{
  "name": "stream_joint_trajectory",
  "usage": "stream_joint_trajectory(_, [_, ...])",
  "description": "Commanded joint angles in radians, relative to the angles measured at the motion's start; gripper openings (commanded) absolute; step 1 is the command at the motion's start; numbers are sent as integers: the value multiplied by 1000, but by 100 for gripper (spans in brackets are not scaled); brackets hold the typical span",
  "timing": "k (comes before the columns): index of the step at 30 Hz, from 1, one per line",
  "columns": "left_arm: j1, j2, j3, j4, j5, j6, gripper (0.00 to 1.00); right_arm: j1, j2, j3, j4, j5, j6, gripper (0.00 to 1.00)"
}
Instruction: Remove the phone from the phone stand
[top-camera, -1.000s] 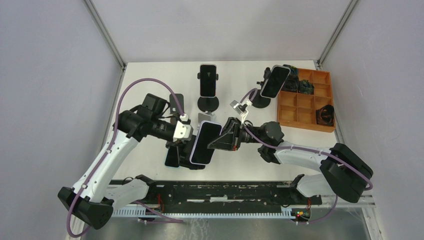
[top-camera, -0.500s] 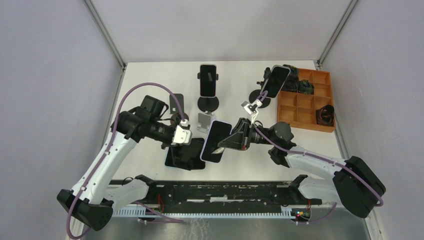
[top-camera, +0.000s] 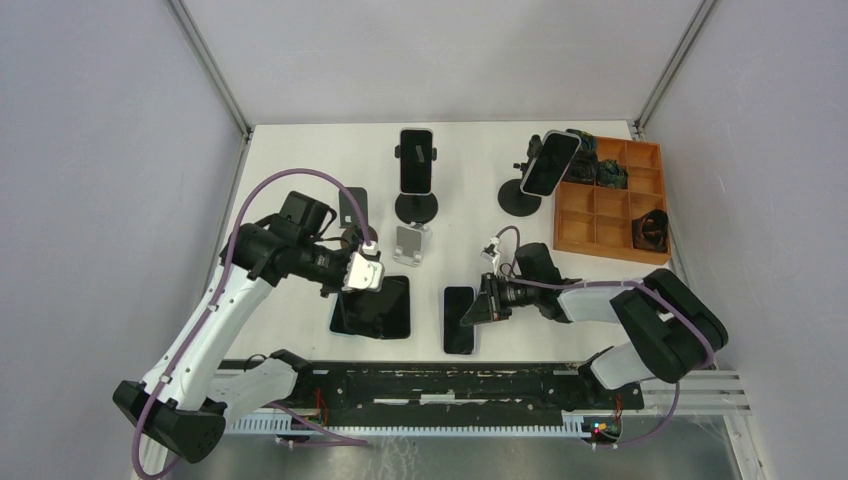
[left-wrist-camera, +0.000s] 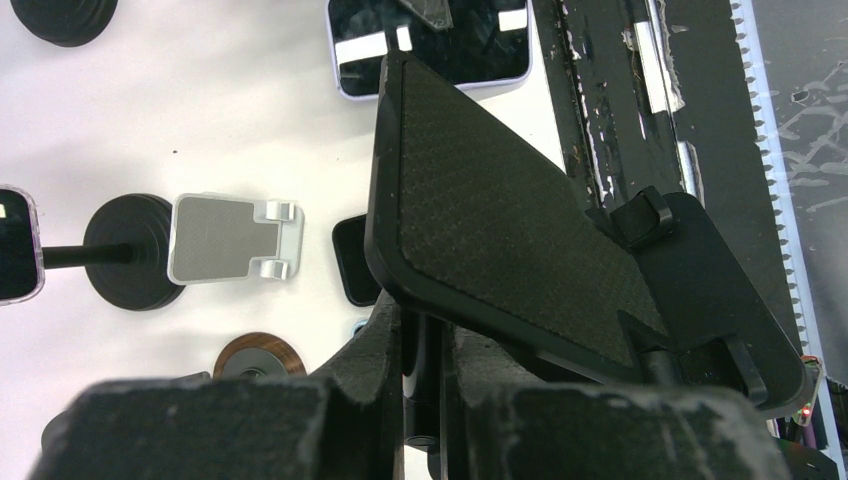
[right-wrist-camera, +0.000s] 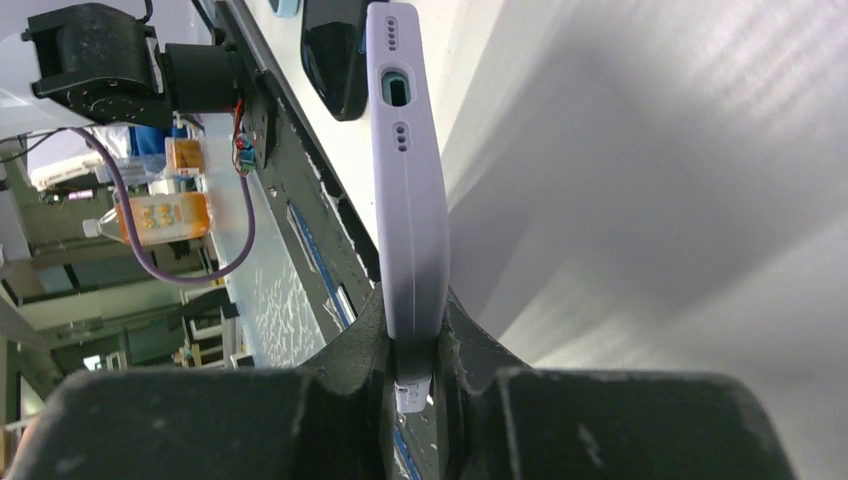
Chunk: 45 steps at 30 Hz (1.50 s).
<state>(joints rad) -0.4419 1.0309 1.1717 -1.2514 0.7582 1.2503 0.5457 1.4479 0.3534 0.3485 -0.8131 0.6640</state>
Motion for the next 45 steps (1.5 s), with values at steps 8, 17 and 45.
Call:
stream_joint_trajectory(8, [2,-17,21,26,47,-5,2,17,148,121,-57,175,-115,20])
stream_joint_trajectory(17, [2,1,15,108,111,-102,2,46,29,133,-103,446,-62,72])
stream_joint_trajectory(45, [1,15,61,211,154,-220,2,321,-302,296,497,150,214,81])
